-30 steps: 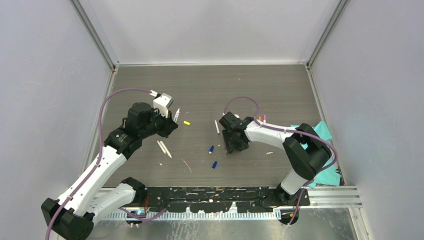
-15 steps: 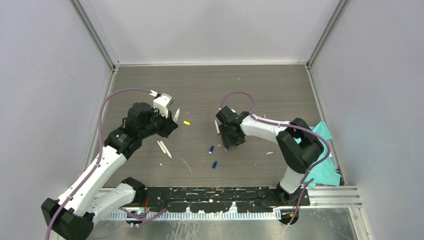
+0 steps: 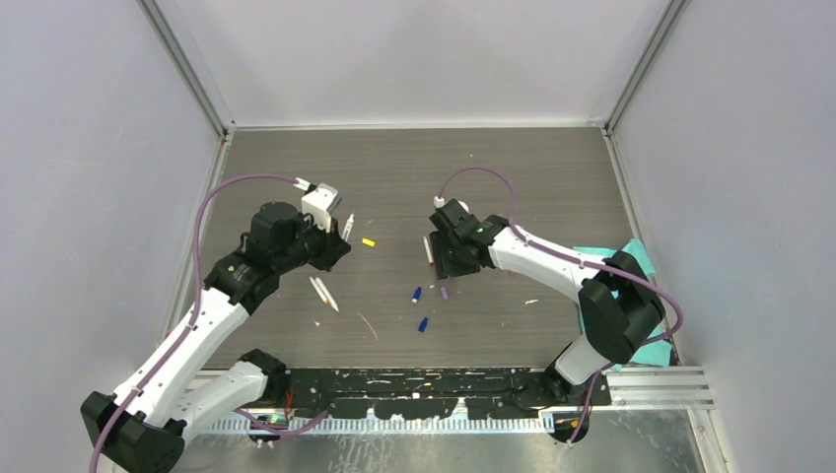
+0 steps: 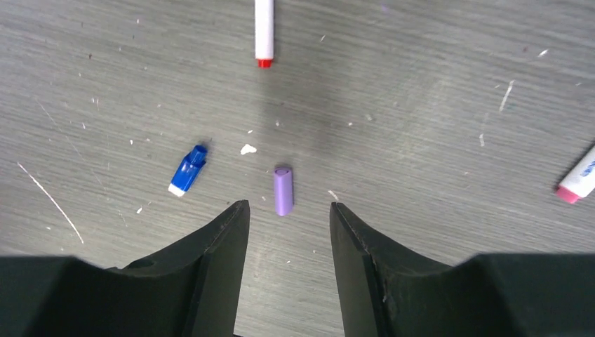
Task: Insert the pens into the pen caps
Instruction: Pick up the pen cap at the center of the board.
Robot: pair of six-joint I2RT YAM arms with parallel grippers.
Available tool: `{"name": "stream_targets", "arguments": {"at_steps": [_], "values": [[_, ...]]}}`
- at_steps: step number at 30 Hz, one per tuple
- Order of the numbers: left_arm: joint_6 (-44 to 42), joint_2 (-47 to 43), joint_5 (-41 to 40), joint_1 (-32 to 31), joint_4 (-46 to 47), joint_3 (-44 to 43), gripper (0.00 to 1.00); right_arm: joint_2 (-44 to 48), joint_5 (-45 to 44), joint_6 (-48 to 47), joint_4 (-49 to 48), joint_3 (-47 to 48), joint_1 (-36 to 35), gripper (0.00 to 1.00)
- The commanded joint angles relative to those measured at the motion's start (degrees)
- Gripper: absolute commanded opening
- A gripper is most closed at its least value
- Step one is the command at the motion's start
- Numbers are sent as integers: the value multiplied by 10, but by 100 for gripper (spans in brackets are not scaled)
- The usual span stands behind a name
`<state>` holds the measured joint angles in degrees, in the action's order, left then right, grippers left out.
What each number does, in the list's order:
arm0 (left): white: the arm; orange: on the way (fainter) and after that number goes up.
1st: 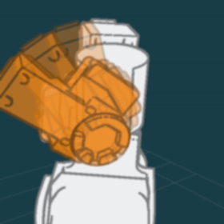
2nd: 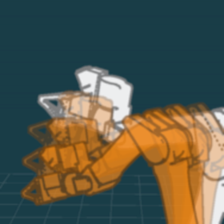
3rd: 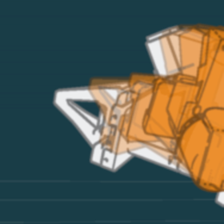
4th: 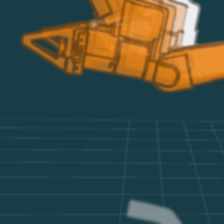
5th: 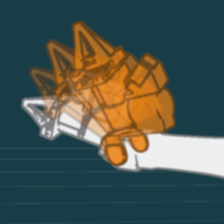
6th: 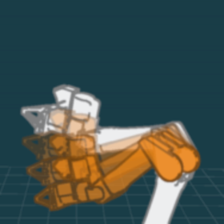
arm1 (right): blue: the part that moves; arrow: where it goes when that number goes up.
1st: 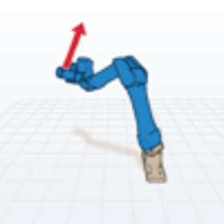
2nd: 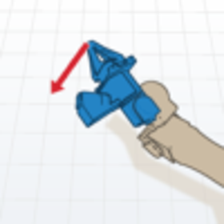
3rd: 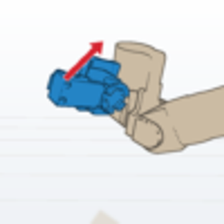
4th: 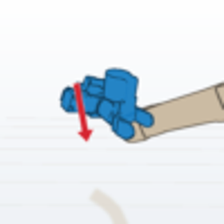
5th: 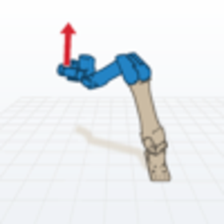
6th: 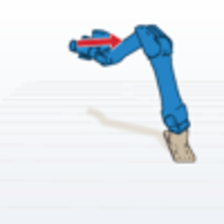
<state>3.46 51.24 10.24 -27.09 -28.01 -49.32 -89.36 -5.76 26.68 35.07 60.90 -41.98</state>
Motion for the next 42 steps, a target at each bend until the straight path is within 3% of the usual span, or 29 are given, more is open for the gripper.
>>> {"name": "stream_targets", "arguments": {"at_steps": [1,18,35,38,42], "values": [[1,-14,-5,1,26,-2,0,-6,6,23,4,8,-21,51],[1,-23,-9,1,26,-1,0,-106,-62,35,19,35,-70,41],[1,-29,-10,1,26,0,0,-124,-96,44,7,35,-71,35],[1,-30,-10,1,25,0,0,-128,-99,45,7,34,-69,31],[10,-31,-4,1,20,-1,0,-123,-88,46,2,23,-58,15]]}}
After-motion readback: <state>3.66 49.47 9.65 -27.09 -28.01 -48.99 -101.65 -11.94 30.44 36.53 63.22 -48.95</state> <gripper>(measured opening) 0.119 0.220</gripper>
